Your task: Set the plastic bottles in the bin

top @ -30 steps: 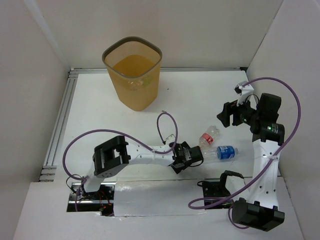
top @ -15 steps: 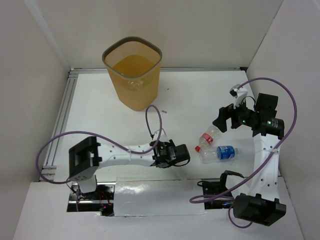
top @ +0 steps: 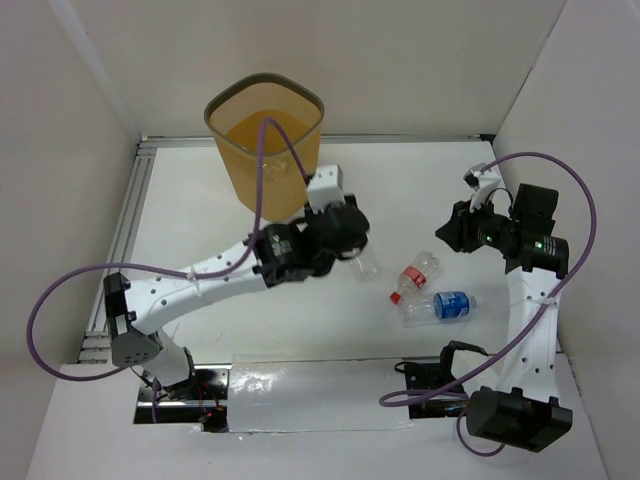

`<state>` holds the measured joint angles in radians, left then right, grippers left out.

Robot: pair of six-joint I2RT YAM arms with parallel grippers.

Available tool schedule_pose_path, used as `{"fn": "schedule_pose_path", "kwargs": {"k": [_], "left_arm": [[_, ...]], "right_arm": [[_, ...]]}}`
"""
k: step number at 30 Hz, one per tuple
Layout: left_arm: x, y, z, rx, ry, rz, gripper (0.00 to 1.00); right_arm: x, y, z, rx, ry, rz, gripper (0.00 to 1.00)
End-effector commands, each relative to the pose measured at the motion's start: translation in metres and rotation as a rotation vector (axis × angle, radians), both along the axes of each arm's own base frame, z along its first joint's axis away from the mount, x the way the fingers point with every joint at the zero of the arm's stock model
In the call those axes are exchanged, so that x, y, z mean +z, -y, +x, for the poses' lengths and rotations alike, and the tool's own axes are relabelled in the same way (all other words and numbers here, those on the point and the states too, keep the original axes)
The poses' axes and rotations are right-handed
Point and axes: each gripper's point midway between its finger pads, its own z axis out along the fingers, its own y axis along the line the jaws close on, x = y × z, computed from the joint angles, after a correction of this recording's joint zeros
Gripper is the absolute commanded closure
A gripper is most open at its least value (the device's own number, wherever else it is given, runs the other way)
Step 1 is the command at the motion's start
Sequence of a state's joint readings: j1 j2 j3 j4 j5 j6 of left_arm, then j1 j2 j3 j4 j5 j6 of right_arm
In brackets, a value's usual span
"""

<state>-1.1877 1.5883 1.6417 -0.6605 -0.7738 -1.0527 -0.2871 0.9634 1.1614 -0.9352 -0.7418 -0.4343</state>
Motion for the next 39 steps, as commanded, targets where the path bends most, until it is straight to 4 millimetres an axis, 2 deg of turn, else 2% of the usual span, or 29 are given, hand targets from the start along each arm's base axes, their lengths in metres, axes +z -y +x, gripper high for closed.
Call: {"fn": "schedule_pose_path", "kwargs": {"k": [1,2,4,5,6,7,9,10,12,13,14,16,18,19,21,22,23,25,26,28,30,31,32,33,34,36,37,38,39], "left_arm": [[0.082,-0.044,0.07,0.077,0.2,-0.042,0.74],[0.1,-0.05,0.082,0.067,0.217,-0.082,0.73],[0.116,-0.089,0.136,0.155,0.242,-0.117,0.73],[0.13,-0.089,0.136,0.157,0.266,-0.145,0.73],[0.124,-0.101,0.159,0.167,0.254,-0.135,0.73],[0.129,-0.107,0.17,0.177,0.26,-0.146,0.73],[0.156,-0.115,0.187,0.166,0.303,-0.206,0.73],[0.153,-0.126,0.204,0.189,0.305,-0.206,0.72],[0.175,-0.131,0.215,0.178,0.349,-0.249,0.7],[0.178,-0.143,0.225,0.208,0.363,-0.251,0.7],[0.17,-0.145,0.237,0.222,0.354,-0.241,0.68],[0.172,-0.166,0.254,0.289,0.37,-0.231,0.64],[0.149,-0.184,0.27,0.368,0.33,-0.187,0.61],[0.144,-0.199,0.278,0.4,0.325,-0.177,0.55],[0.13,-0.211,0.286,0.43,0.298,-0.166,0.45],[0.118,-0.218,0.295,0.436,0.282,-0.138,0.35],[0.119,-0.222,0.299,0.445,0.286,-0.139,0.3],[0.12,-0.226,0.304,0.427,0.291,-0.117,0.17],[0.12,-0.229,0.305,0.422,0.289,-0.121,0.04],[0.12,-0.229,0.306,0.399,0.285,-0.12,0.03],[0.14,-0.229,0.296,0.381,0.323,-0.148,0.03],[0.139,-0.226,0.293,0.354,0.327,-0.134,0.01],[0.15,-0.223,0.288,0.342,0.358,-0.141,0.0],[0.169,-0.219,0.274,0.314,0.394,-0.154,0.0],[0.169,-0.215,0.266,0.292,0.403,-0.127,0.0],[0.187,-0.19,0.243,0.212,0.453,-0.121,0.0],[0.208,-0.187,0.22,0.185,0.494,-0.127,0.0],[0.203,-0.175,0.208,0.117,0.498,-0.086,0.0],[0.209,-0.15,0.187,0.029,0.521,-0.091,0.0]], "right_arm": [[0.005,-0.008,-0.005,0.064,0.031,0.004,0.75],[0.004,-0.009,-0.007,0.09,0.039,-0.011,0.8],[-0.009,-0.012,-0.018,0.12,-0.008,-0.011,0.83],[-0.009,-0.011,-0.017,0.129,0.001,-0.023,0.83],[-0.008,-0.013,-0.018,0.144,0.011,-0.022,0.81],[-0.009,-0.011,-0.017,0.137,0.007,-0.028,0.75],[-0.012,-0.011,-0.02,0.131,0.006,-0.035,0.73],[-0.014,-0.008,-0.019,0.12,0.008,-0.05,0.71],[-0.013,-0.006,-0.018,0.113,0.014,-0.059,0.69],[-0.017,-0.007,-0.018,0.114,0.006,-0.056,0.67],[-0.019,-0.005,-0.017,0.108,-0.005,-0.06,0.67],[-0.019,-0.005,-0.017,0.102,-0.011,-0.052,0.6],[-0.02,-0.004,-0.014,0.102,-0.012,-0.052,0.55],[-0.022,-0.004,-0.013,0.103,-0.022,-0.048,0.4],[-0.025,-0.002,-0.011,0.097,-0.034,-0.051,0.18],[-0.024,0.0,-0.009,0.091,-0.036,-0.058,0.03],[-0.026,0.0,-0.008,0.091,-0.045,-0.055,0.0],[-0.029,0.002,-0.006,0.086,-0.059,-0.057,0.0],[-0.028,0.002,-0.005,0.079,-0.056,-0.052,0.0],[-0.035,0.002,-0.002,0.076,-0.091,-0.042,0.0],[-0.044,0.001,0.002,0.087,-0.132,-0.037,0.0],[-0.047,0.0,0.003,0.11,-0.131,-0.049,0.0],[-0.057,-0.001,0.006,0.128,-0.151,-0.066,0.0],[-0.059,0.001,0.008,0.149,-0.141,-0.086,0.0],[-0.061,0.0,0.008,0.214,-0.103,-0.142,0.0],[-0.068,0.003,0.009,0.274,-0.072,-0.197,0.0],[-0.071,0.004,0.009,0.31,-0.063,-0.225,0.0],[-0.072,0.007,0.011,0.391,0.003,-0.306,0.0],[-0.078,0.006,0.008,0.443,0.01,-0.324,0.0]]}}
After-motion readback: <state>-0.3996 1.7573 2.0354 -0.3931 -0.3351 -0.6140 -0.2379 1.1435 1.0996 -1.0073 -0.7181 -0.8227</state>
